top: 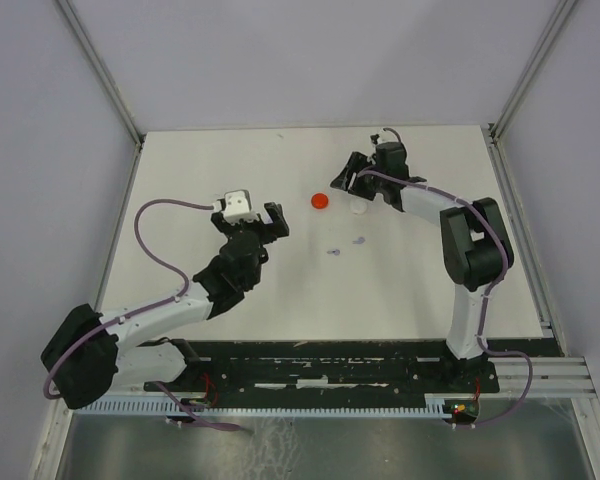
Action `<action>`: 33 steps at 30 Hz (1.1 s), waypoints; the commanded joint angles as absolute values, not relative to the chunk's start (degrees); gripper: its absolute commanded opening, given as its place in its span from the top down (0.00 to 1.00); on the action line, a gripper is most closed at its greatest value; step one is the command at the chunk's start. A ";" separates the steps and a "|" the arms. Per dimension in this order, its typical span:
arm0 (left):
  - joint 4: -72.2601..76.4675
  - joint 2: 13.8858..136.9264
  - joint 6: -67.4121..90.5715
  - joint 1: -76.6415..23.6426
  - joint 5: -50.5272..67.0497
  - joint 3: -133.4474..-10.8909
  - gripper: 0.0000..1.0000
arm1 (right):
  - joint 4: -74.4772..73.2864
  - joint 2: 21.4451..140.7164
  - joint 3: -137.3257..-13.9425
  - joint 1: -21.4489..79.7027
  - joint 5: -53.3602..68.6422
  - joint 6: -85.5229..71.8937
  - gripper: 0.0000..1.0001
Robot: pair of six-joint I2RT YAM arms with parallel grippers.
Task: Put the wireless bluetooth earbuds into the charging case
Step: Place the charging case at the center of the board, then pick up the charging case at the center of the board.
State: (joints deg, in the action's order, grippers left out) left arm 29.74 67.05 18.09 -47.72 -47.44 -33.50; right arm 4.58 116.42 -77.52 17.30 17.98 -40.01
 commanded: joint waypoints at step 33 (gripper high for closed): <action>9.55 65.27 45.59 -7.24 0.52 -38.66 0.01 | -29.91 135.38 -114.37 47.88 -18.15 -23.88 0.10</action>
